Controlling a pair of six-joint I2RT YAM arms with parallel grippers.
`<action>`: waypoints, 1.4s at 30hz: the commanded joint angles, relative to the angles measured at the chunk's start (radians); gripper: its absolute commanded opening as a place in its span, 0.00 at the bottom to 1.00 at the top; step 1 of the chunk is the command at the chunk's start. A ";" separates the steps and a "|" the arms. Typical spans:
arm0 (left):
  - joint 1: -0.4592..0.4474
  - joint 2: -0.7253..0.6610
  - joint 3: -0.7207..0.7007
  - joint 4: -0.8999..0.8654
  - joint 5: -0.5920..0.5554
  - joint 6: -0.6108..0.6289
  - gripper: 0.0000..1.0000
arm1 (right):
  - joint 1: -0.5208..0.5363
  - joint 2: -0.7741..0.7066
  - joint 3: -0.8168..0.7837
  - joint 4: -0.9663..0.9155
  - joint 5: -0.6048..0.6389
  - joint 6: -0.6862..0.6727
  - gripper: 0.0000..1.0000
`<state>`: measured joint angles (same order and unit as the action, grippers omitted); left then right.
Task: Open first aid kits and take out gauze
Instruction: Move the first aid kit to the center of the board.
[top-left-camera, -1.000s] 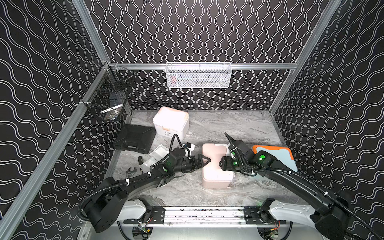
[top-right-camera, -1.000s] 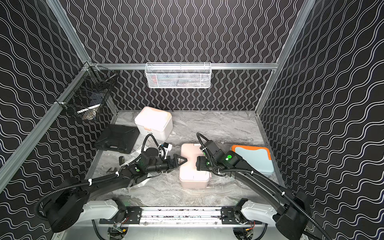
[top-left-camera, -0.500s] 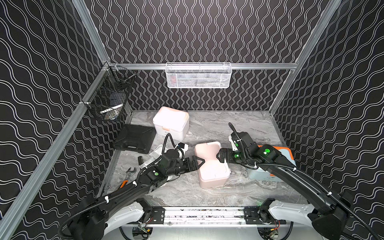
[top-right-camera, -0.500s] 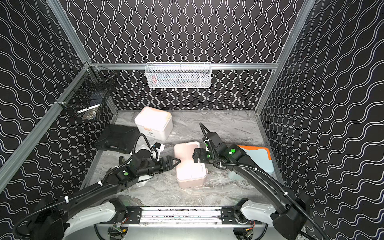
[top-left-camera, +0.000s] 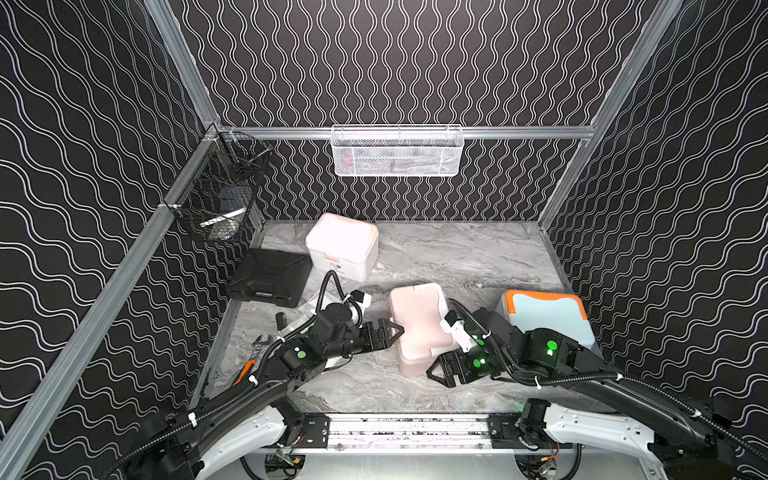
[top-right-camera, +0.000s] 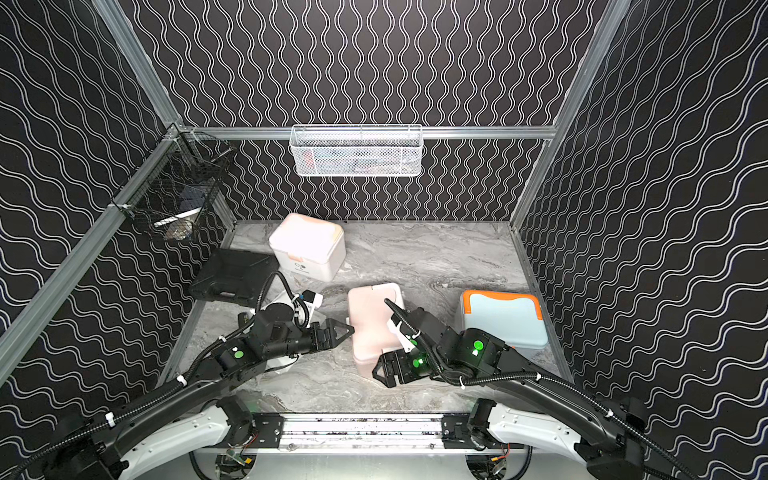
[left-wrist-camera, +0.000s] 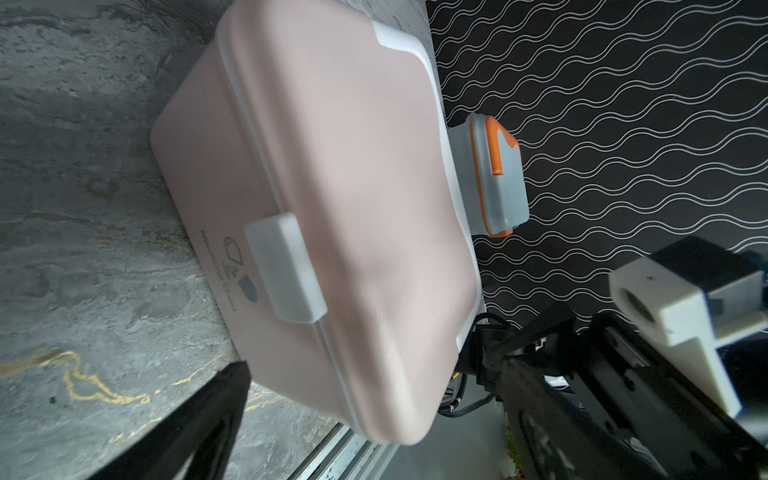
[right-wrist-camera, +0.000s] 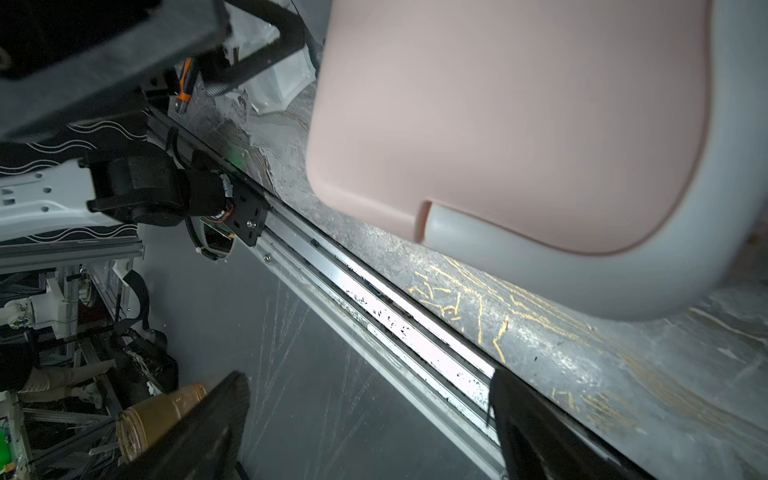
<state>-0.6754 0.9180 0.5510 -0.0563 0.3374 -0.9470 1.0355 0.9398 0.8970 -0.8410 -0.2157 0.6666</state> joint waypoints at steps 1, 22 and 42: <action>-0.009 0.034 0.004 0.030 0.005 0.006 0.99 | 0.005 0.022 -0.042 0.070 -0.005 0.054 0.88; -0.052 0.522 0.259 0.251 -0.044 0.017 0.99 | -0.351 0.114 0.057 0.099 0.256 0.006 0.83; -0.058 1.218 0.983 0.293 0.040 0.039 0.99 | -0.365 -0.057 0.103 -0.031 0.311 0.017 0.95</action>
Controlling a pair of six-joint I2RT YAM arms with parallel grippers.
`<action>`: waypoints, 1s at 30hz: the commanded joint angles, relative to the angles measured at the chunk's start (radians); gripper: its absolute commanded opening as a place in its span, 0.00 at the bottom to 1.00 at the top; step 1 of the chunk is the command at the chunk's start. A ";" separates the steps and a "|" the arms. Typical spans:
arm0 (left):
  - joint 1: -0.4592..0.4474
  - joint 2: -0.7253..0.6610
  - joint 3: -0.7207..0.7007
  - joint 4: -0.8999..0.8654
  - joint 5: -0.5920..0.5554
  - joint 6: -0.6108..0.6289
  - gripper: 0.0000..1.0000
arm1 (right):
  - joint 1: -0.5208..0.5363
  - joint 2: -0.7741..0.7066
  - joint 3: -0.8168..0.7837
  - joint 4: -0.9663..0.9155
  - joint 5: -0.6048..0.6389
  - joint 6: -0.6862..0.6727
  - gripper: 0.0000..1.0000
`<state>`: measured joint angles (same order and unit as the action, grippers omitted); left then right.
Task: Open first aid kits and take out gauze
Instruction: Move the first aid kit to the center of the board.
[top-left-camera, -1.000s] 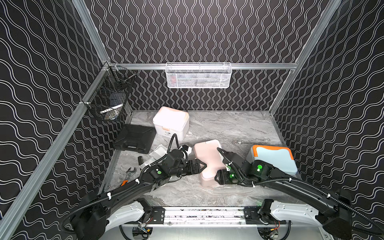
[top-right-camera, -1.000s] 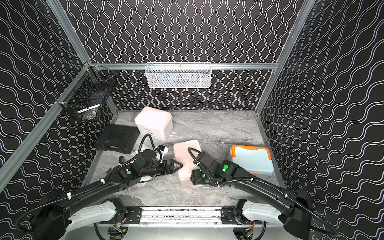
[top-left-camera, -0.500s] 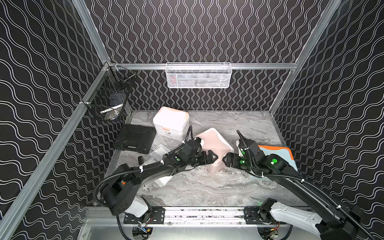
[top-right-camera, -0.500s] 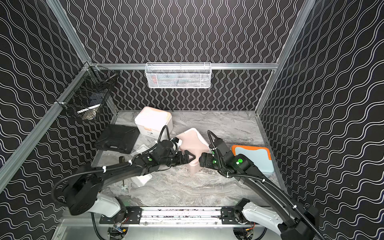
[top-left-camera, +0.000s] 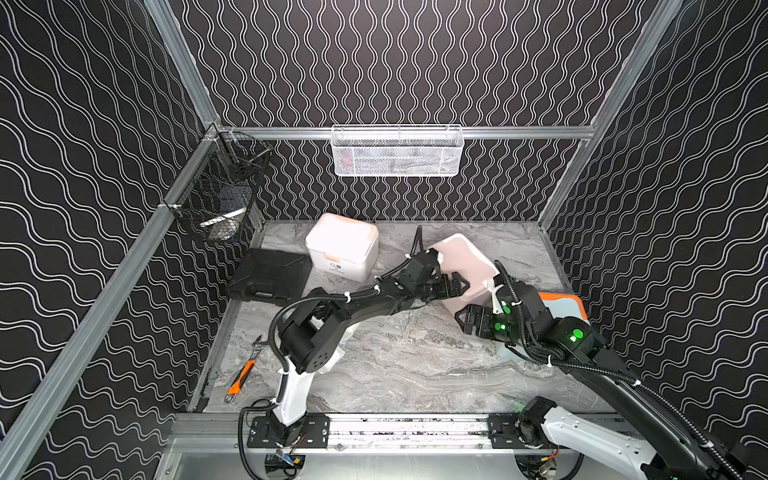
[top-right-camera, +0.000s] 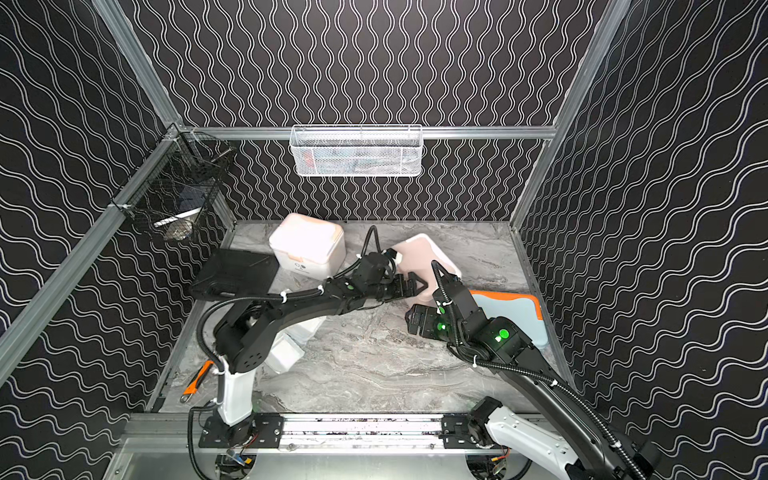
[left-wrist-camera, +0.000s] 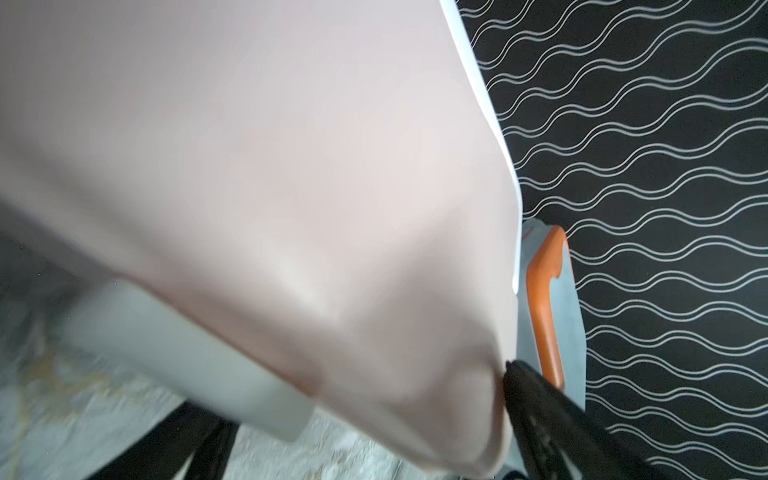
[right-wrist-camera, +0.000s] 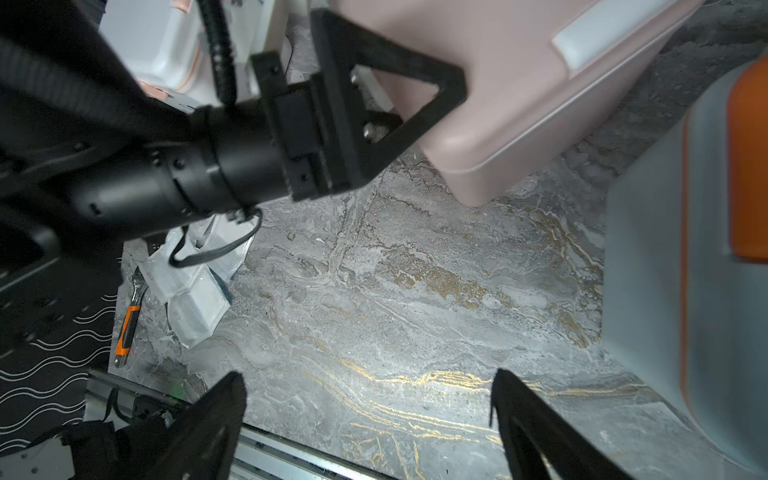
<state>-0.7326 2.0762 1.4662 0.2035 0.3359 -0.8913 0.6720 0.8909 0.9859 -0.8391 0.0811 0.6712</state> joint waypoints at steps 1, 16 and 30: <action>-0.001 0.092 0.108 0.048 0.059 -0.032 0.99 | -0.002 -0.013 0.019 -0.038 0.015 0.012 0.95; 0.002 -0.189 0.002 -0.106 -0.004 0.097 0.99 | -0.002 -0.022 0.074 0.008 -0.067 -0.013 1.00; 0.260 -0.580 -0.015 -0.666 -0.305 0.489 0.99 | -0.003 0.160 0.085 0.278 -0.168 0.016 1.00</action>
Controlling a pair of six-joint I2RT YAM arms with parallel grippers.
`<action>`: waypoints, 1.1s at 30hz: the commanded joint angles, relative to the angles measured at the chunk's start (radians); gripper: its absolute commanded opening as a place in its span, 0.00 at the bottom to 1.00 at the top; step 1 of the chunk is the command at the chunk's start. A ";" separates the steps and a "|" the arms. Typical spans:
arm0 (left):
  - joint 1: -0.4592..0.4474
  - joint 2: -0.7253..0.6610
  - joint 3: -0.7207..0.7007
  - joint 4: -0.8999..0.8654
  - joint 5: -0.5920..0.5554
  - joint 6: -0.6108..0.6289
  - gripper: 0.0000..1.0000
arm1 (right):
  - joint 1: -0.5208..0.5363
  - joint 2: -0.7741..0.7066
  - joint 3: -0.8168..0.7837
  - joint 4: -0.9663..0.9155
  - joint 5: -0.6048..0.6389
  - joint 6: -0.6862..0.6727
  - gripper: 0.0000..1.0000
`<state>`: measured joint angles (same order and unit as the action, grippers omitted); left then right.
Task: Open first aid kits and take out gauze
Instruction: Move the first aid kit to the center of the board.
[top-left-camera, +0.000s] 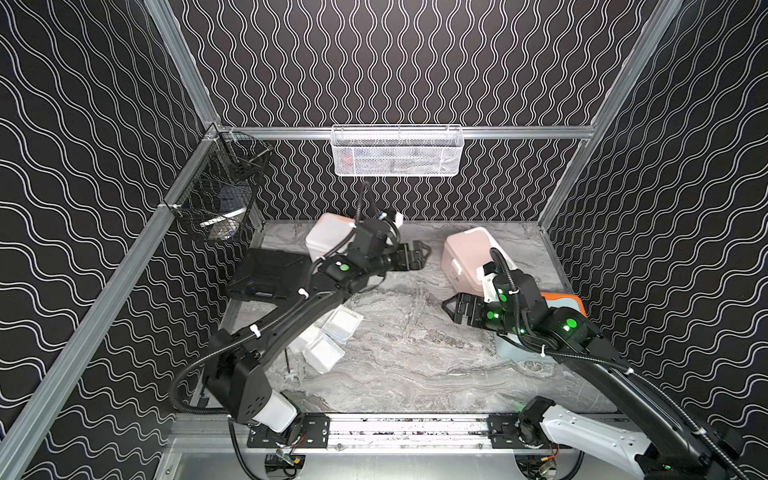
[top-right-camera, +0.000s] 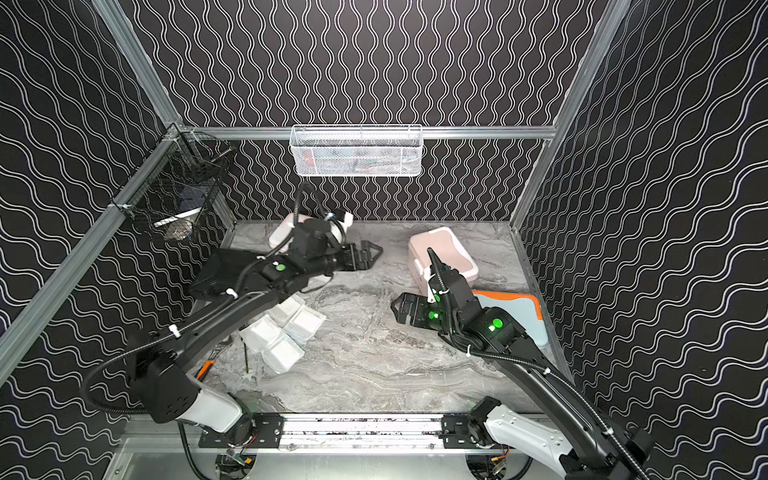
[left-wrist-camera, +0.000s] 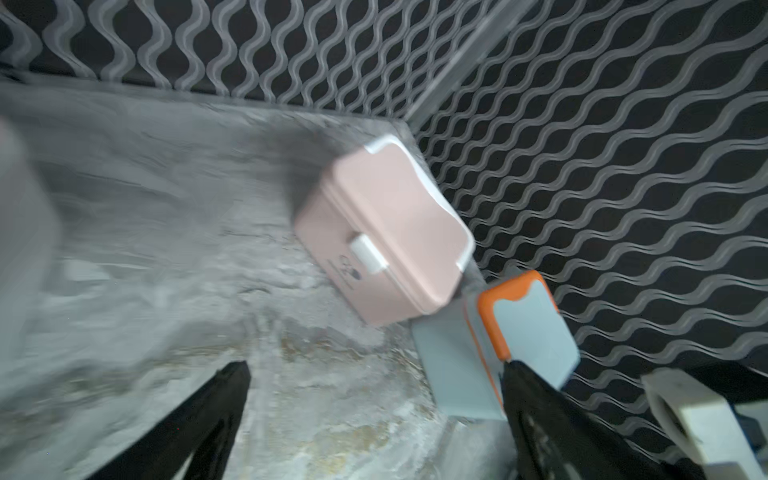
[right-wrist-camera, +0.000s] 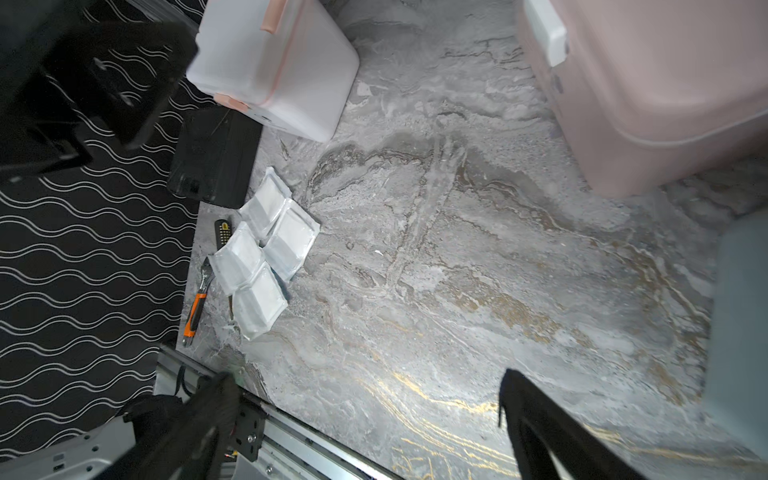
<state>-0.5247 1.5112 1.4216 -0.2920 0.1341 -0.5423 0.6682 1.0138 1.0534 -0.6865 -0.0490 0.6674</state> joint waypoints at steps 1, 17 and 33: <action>0.082 -0.012 0.044 -0.190 -0.123 0.169 0.99 | -0.001 0.066 0.030 0.144 -0.040 0.020 1.00; 0.450 0.311 0.284 -0.242 -0.277 0.294 0.99 | -0.052 0.454 0.213 0.295 -0.174 -0.008 1.00; 0.534 0.751 0.724 -0.479 -0.077 0.360 0.99 | -0.124 0.562 0.196 0.314 -0.293 -0.049 1.00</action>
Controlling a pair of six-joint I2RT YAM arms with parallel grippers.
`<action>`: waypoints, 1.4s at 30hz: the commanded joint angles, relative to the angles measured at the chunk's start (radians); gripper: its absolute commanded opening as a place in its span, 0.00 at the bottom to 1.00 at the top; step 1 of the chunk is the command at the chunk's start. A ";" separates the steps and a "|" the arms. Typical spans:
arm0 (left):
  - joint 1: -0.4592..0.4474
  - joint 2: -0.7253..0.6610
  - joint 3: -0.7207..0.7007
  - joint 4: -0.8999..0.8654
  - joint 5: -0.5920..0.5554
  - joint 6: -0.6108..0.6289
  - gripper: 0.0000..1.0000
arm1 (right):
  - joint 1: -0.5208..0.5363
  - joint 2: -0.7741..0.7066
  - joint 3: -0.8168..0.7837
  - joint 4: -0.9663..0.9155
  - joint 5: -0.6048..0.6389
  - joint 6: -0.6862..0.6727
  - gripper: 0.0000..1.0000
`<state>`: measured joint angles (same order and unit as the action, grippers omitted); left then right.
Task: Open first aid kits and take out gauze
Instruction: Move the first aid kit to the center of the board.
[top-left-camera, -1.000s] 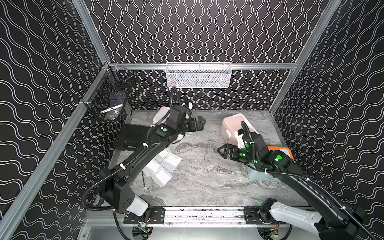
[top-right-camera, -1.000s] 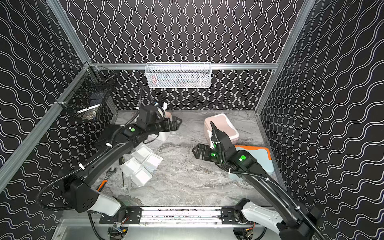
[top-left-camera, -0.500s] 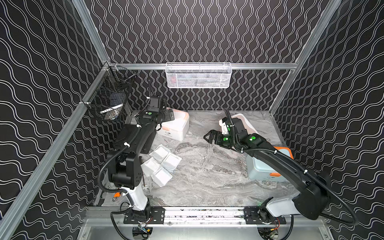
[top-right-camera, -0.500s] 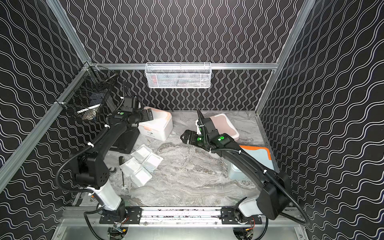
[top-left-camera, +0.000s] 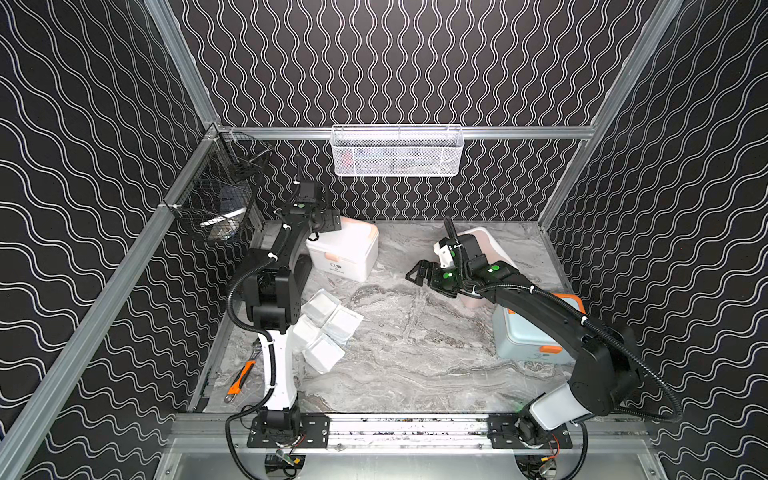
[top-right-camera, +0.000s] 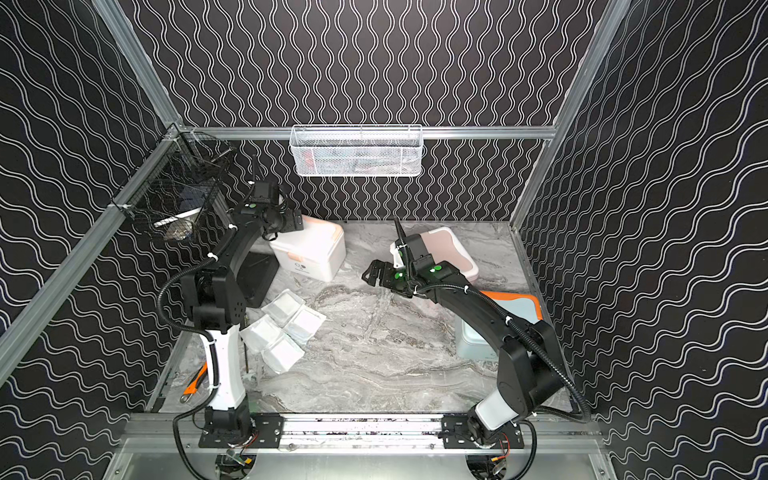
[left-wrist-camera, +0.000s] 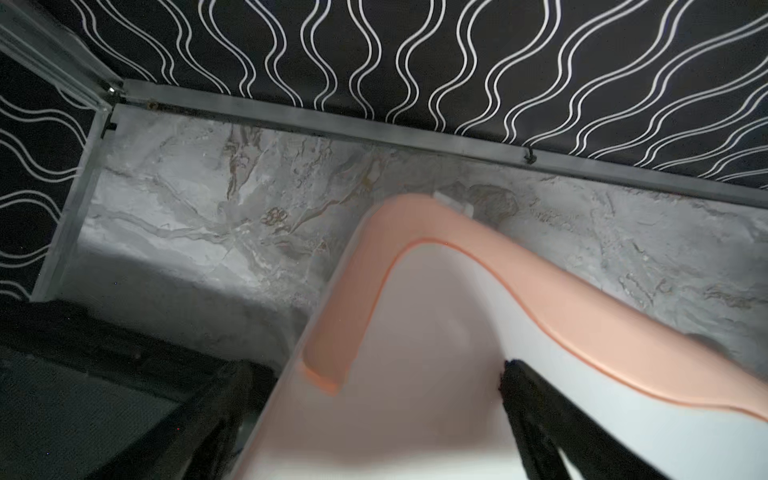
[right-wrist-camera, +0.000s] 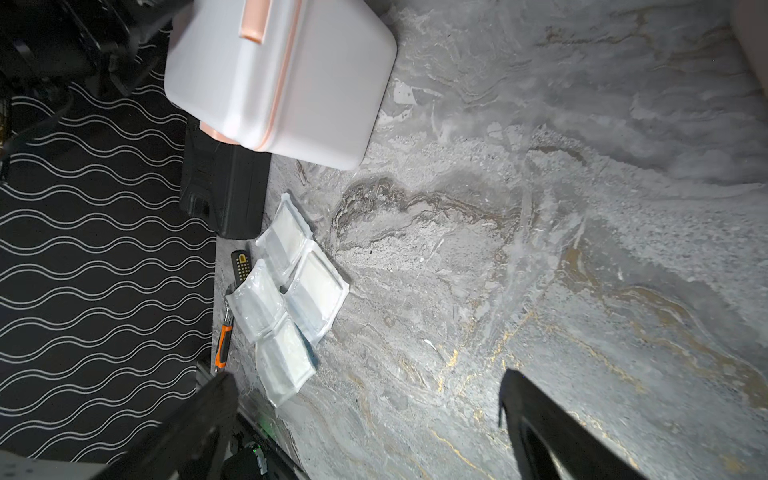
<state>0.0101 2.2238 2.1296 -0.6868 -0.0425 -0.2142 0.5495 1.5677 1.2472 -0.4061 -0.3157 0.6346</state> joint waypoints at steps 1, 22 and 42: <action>-0.002 0.037 0.011 -0.089 0.123 0.030 0.99 | -0.008 0.013 0.006 0.035 -0.026 -0.016 1.00; -0.227 -0.274 -0.459 0.161 0.329 0.013 0.99 | -0.204 0.306 0.351 0.112 -0.096 -0.187 0.99; -0.343 -0.331 -0.563 0.304 0.446 -0.127 0.99 | -0.194 0.176 0.237 -0.092 -0.246 -0.301 0.91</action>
<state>-0.3283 1.8919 1.5818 -0.4187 0.3706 -0.3187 0.3401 1.7996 1.5261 -0.4419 -0.5507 0.3599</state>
